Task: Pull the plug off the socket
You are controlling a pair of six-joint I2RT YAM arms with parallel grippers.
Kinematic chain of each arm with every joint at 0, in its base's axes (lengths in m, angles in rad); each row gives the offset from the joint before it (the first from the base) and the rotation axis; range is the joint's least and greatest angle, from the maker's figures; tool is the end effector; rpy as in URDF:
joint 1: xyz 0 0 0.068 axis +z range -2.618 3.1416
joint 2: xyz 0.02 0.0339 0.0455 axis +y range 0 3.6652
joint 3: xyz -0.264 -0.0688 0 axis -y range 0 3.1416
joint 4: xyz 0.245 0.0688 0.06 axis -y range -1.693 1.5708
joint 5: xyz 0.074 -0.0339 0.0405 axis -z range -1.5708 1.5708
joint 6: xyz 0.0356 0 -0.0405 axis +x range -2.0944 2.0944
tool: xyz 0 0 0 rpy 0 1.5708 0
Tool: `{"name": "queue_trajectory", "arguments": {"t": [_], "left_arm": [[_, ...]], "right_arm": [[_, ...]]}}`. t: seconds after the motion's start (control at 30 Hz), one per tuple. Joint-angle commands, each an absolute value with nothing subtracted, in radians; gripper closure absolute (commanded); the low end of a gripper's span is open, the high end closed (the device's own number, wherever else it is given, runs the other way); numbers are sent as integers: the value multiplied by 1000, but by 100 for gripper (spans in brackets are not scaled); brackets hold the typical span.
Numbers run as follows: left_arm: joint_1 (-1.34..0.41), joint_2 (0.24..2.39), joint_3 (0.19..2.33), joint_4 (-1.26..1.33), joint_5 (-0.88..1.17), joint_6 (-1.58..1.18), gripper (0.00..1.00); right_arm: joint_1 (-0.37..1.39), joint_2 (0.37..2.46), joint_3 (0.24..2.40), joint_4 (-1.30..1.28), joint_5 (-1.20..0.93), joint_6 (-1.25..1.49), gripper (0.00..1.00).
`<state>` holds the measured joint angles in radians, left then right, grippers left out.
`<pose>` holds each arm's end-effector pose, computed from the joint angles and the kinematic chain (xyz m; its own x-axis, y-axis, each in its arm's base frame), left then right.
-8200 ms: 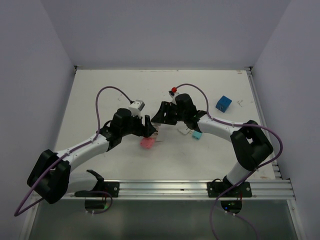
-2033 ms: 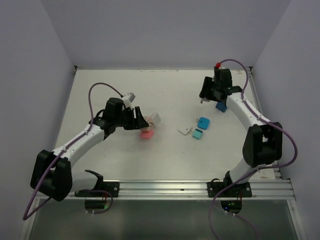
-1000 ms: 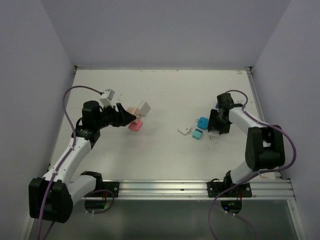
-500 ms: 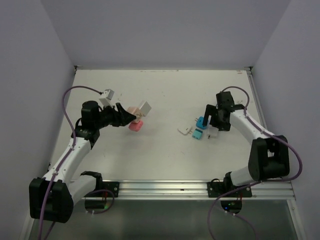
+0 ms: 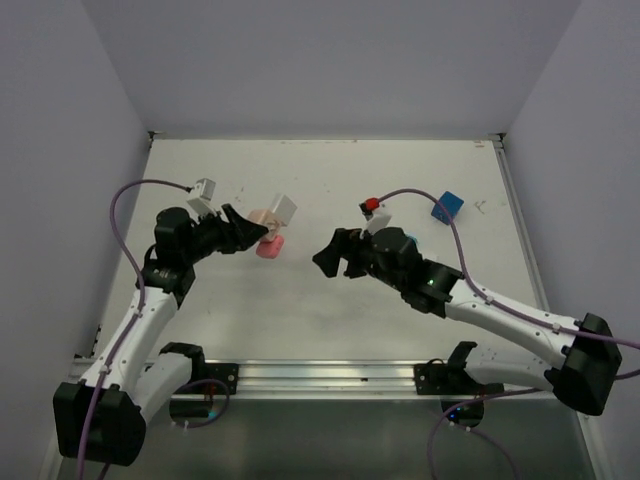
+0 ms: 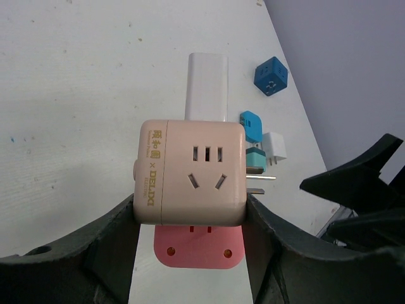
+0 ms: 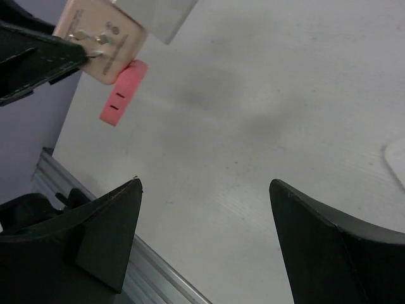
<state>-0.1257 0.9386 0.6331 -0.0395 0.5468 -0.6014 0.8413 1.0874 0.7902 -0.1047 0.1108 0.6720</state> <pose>0.2099 -0.0452 0.2747 -0.6119 -0.4098 -0.6765 0.2987 0.6722 -0.6775 0.1694 0.1836 0.2901 -0.6231 0.2314 -0.7471 -0.3645 0.7593 0.5391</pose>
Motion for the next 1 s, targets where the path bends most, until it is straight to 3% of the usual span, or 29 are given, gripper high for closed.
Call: {"name": "queue_trajectory", "arguments": {"t": [0.0,0.23,0.7,0.93,0.97], "left_arm": [[-118,864,612,46,529,-684,100],[-118,764,542,46,486,-790,100],[-120,663,489,49,465,-880,100],[-120,673,541,-32,477,-868,100],[-118,679,549,-43,480,-864,100]], "right_arm": [[971,1132,798,139,233,739,15],[1132,1310,920,183,328,710,18],[1141,1519,1086,224,330,703,34],[1141,1510,1072,152,385,686,70],[1141,1502,1065,138,387,667,80]]}}
